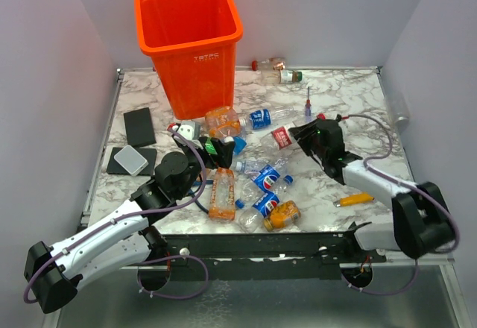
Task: Put the plastic bottles in the bin
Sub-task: Pick up the plastic bottle at the center of the board.
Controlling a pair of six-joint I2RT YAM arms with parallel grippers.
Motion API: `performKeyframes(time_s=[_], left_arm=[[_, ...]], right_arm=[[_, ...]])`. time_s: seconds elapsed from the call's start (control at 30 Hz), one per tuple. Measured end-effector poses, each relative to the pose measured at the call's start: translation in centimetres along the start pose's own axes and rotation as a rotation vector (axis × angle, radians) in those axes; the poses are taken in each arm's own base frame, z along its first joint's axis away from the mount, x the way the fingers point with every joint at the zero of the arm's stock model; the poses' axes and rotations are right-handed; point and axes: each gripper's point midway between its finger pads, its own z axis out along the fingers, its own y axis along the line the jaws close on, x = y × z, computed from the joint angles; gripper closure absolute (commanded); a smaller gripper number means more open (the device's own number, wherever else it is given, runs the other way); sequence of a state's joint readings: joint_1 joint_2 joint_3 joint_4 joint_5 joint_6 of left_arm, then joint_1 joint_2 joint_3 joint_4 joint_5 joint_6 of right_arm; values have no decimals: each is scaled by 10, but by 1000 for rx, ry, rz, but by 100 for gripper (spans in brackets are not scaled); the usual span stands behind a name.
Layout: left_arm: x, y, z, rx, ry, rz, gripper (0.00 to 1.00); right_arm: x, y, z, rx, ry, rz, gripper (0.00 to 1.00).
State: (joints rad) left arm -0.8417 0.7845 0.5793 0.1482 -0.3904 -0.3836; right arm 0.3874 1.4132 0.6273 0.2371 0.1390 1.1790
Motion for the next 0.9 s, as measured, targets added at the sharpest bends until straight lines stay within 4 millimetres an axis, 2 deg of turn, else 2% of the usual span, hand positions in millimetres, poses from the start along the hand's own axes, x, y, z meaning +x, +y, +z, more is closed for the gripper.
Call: performKeyframes(time_s=[0.1,0.2,0.3,0.37,0.53,0.6,0.7,0.8,0.9], left_arm=[[0,0,0,0,-1,2,1],[-1,0,0,-1,-4,2,1],[-1,1,0,-2,-6,2,1],[0,1,0,-2,-6,2,1],[0,-7,2,35,-4,-6,1],[4,-18,5,88,17,-11,1],[8,-42,12,188,66,-26,1],[-12,-78,17,314,66,-60,1],[-50,-113,20,437,12,-95,1]], right_arm=[[-29,29,-34,-86,-95,-82,58],[-53,49,-69,-153,-184,-177,57],[-68,65,-100,-214,-241,-298,57],[-69,78,-120,-272,-239,-409,57],[-50,118,-157,-451,-102,-703,57],[-35,121,-167,-516,-29,-800,57],[-10,111,-177,-583,94,-900,57],[13,97,-188,-653,190,-942,57],[28,90,-198,-712,251,-956,57]])
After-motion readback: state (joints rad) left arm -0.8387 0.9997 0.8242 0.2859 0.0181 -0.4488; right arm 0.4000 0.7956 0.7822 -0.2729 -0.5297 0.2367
